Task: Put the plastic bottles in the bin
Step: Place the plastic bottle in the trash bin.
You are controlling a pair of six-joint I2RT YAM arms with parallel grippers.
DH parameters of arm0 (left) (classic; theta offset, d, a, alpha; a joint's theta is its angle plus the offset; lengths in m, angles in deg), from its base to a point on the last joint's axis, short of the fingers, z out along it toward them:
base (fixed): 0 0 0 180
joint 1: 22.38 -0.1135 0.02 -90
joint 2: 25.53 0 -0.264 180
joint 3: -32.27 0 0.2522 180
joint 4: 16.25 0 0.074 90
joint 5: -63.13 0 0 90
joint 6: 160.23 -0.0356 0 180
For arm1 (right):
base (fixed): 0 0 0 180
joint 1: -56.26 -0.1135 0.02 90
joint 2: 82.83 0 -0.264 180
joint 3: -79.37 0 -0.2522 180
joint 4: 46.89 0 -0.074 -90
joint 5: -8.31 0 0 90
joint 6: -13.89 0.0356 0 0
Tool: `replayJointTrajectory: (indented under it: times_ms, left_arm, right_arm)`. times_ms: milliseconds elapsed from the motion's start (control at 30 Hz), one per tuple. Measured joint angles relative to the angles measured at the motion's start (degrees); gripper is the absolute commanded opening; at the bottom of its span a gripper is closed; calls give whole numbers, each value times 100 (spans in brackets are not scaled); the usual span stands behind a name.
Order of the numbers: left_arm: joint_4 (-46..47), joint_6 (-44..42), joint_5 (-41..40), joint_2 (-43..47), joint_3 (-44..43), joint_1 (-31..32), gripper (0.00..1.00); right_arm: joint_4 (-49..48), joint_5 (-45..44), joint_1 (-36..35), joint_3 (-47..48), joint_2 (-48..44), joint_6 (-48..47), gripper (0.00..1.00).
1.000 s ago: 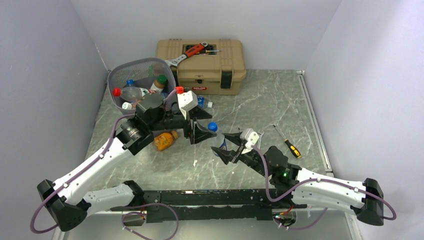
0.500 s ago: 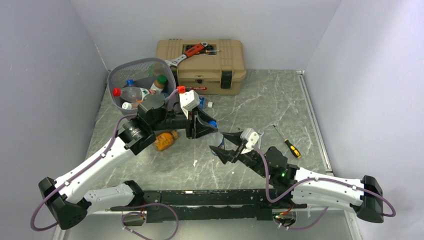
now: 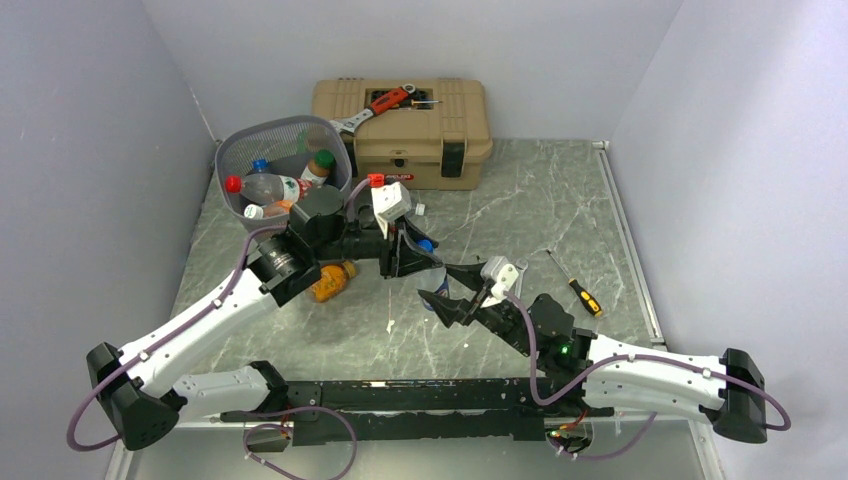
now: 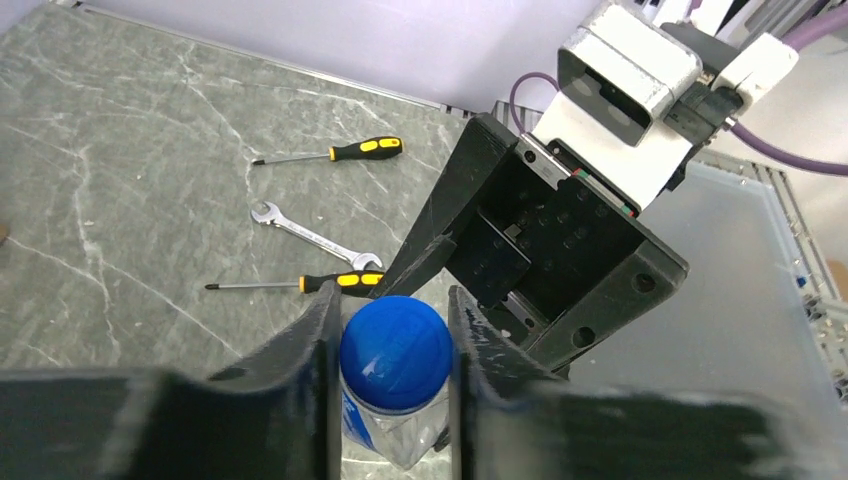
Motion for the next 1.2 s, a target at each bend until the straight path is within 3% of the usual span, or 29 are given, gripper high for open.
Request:
replayJointTrajectory:
  times_ms: [33, 133, 167, 267, 300, 333, 567, 733, 1033, 1200]
  left_arm:
    - [4, 4, -15, 0, -9, 4, 2]
    - [22, -46, -76, 0, -11, 26, 0]
    - [26, -44, -98, 0, -11, 28, 0]
    - [35, -17, -131, 9, -11, 46, 0]
    - [46, 0, -157, 24, 2, 57, 0]
    - [70, 31, -179, 42, 26, 63, 0]
    - [190, 7, -531, 404, 164, 70, 0]
    - [90, -157, -1139, 608, -17, 70, 0]
    - [-273, -1373, -3373, 789, -1904, 70, 0]
    - [-142, -2334, -4830, 387, -3062, -103, 0]
  right_arm:
    - [-7, -42, 2, 0, -2, 2, 0]
    - [-7, -94, -2, 0, -11, 7, 1]
    - [-7, -96, -4, 0, -17, 9, 11]
    - [63, -101, -15, 4, -61, 63, 53]
    - [138, -103, -17, 28, -79, 105, 79]
    - [236, -107, -22, 74, -83, 149, 98]
    - [1399, -302, -22, 693, -175, 754, 100]
    - [2216, -822, -26, 828, -804, 1346, 100]
    - [2688, -1436, -26, 789, -2389, 1731, 100]
    - [2677, -1613, -26, 446, -2623, 1770, 100]
